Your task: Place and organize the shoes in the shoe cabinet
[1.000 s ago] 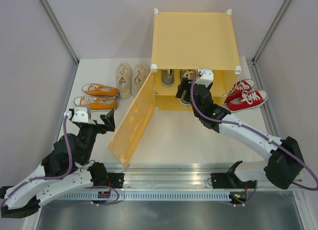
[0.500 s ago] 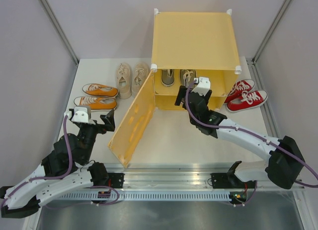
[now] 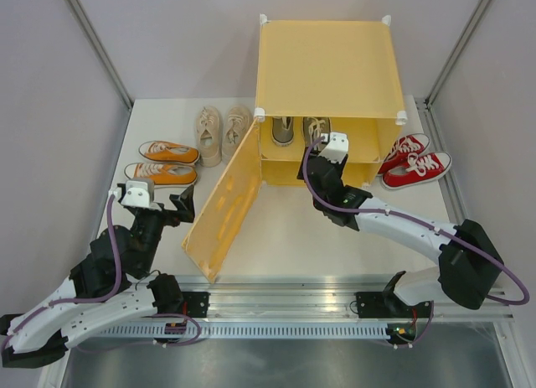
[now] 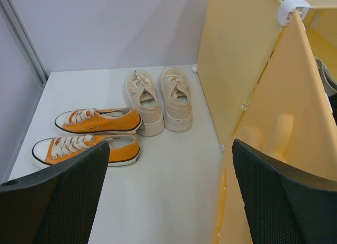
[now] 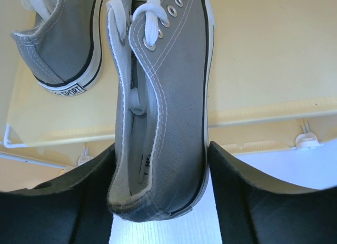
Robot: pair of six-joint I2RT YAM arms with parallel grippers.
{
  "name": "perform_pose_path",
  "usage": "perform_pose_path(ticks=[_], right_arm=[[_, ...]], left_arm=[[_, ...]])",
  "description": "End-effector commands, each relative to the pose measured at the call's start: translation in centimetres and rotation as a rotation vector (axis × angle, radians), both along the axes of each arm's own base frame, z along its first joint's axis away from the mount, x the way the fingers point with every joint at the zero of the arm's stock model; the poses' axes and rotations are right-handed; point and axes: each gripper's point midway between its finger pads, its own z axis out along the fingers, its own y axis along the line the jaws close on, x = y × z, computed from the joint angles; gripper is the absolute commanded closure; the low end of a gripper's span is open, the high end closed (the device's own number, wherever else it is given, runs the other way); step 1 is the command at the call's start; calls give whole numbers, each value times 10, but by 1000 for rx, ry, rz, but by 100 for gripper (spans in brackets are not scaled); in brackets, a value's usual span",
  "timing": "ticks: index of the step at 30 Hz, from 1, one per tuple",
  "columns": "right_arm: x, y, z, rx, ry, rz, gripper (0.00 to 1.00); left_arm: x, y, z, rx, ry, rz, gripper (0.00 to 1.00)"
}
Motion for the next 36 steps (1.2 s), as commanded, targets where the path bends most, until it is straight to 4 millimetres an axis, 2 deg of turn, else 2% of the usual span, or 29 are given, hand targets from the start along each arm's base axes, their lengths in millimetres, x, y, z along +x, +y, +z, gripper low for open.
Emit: perform_pose_path(ticks=[1, 4, 5, 7, 8, 10, 19, 24, 29, 36], right_arm=[[4, -1, -2, 1, -10, -19, 36], [5, -2, -3, -3, -11, -24, 49], [6, -3, -2, -5, -13, -32, 58], [7, -4, -1, -5, -14, -32, 66], [8, -4, 1, -4, -18, -32, 74], [9, -6, 5, -4, -28, -39, 80], [24, -14, 35, 15, -88, -92, 92], [38, -17, 49, 18, -115, -112, 94], [49, -13, 57, 15, -152, -105, 95], [64, -4, 49, -26, -189, -86, 96]], left_arm=[[-1, 1, 8, -22, -20, -11, 0], [-2, 1, 9, -23, -21, -14, 0], [-2, 0, 9, -23, -21, -15, 0], [-2, 0, 9, -24, -22, -17, 0], [-2, 0, 9, -26, -22, -17, 0], [-2, 0, 9, -26, -22, -17, 0], [-2, 0, 9, -25, -21, -19, 0], [-2, 1, 9, -27, -21, -16, 0], [-2, 1, 9, -26, -22, -17, 0], [-2, -1, 9, -26, -21, -25, 0]])
